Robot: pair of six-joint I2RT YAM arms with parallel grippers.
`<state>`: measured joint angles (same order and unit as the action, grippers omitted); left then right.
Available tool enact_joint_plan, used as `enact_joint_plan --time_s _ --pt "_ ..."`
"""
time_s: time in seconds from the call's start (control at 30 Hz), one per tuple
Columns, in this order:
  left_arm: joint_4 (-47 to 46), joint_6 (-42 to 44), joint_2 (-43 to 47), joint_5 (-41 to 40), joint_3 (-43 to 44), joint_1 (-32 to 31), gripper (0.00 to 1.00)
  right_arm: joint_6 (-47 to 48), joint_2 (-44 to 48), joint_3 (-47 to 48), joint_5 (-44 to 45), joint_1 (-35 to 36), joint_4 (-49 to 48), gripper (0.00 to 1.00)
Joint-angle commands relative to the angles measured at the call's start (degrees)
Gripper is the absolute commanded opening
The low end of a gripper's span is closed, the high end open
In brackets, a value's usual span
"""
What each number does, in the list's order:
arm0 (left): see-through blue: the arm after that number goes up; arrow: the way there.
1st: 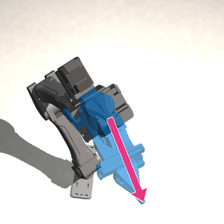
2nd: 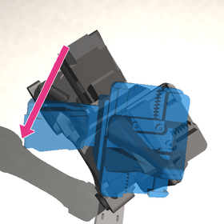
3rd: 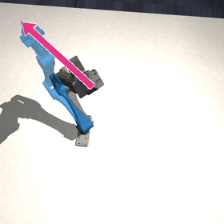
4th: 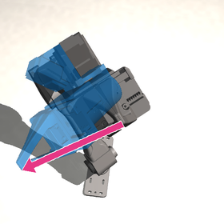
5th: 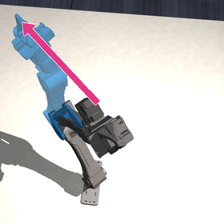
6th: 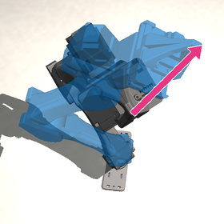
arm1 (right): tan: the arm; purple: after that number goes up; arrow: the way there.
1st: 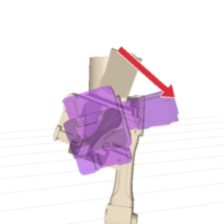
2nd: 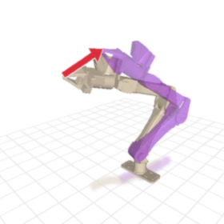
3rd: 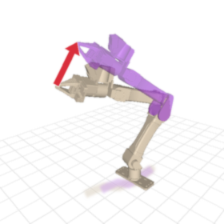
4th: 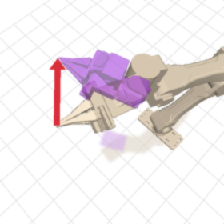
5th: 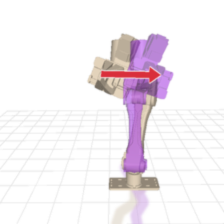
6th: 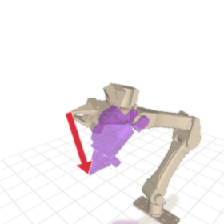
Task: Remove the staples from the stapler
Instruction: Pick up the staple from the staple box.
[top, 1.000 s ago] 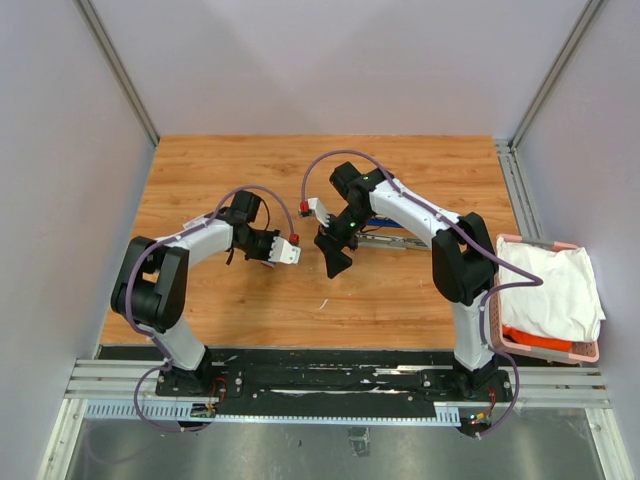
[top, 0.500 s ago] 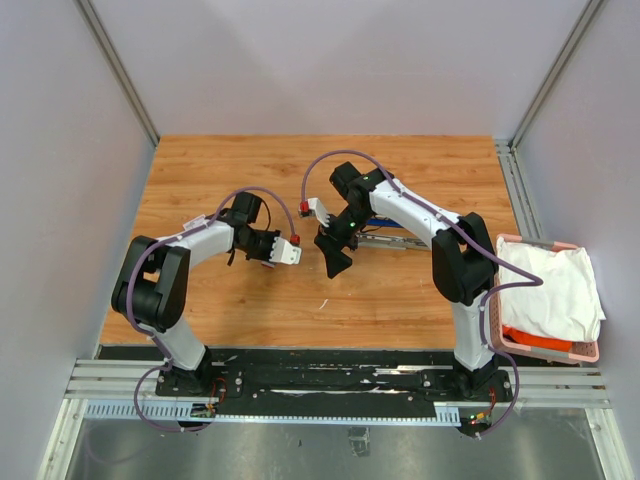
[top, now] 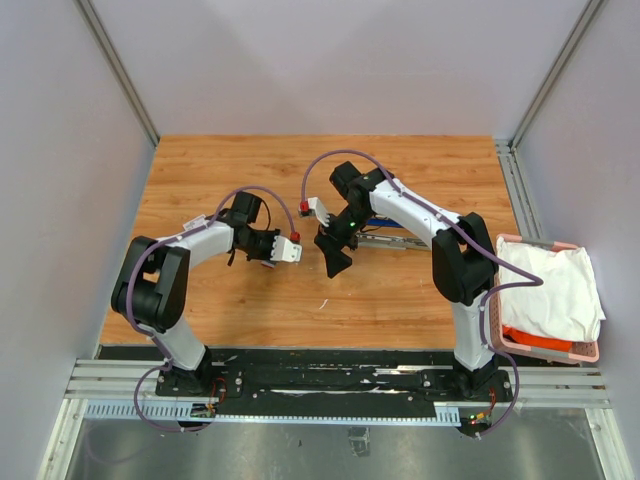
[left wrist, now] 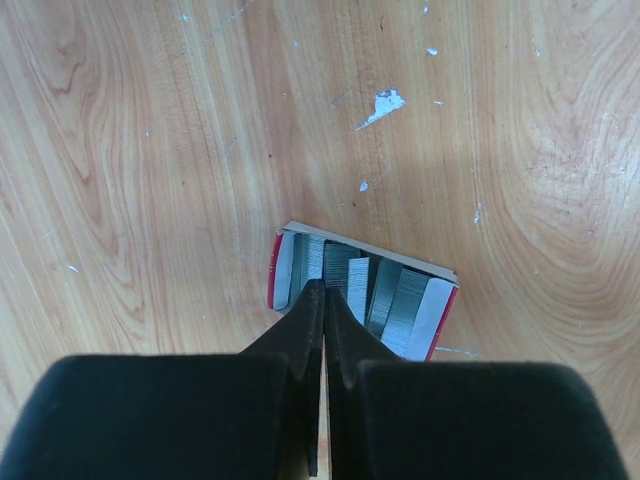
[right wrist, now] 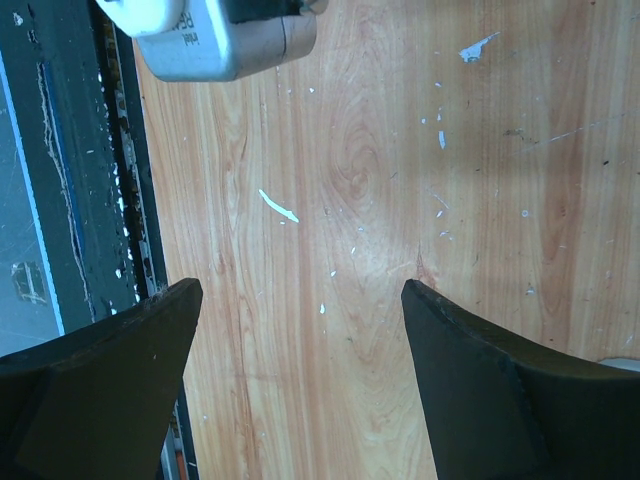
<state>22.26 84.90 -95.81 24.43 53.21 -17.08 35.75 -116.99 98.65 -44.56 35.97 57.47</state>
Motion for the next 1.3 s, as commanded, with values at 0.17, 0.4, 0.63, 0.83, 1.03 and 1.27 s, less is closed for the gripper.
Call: enact_joint_plan --time_s 0.17,0.4,0.63,0.83,1.03,1.27 --pt "-0.38 -3.04 3.71 2.97 0.40 -0.58 0.00 -0.81 0.61 1.46 -0.09 -0.85 1.23 0.84" --pt "-0.03 -4.52 5.19 3.81 0.89 -0.58 0.00 -0.53 0.78 1.39 -0.10 -0.92 1.21 0.84" --pt "1.11 -9.69 6.56 7.88 2.34 -0.41 0.00 1.77 4.48 -0.67 -0.34 -1.85 -0.98 0.84" --pt "-0.95 -17.02 8.13 12.77 1.90 -0.06 0.00 1.32 8.59 -2.77 -5.40 -5.31 -4.18 0.84" --pt "-3.02 -24.82 8.91 16.94 1.94 0.48 0.00 1.65 13.51 -6.59 -6.43 -7.83 -9.90 0.84" --pt "0.01 -33.99 8.20 23.25 4.90 0.66 0.00 5.85 20.95 -13.72 -5.19 -10.25 -17.97 0.84"
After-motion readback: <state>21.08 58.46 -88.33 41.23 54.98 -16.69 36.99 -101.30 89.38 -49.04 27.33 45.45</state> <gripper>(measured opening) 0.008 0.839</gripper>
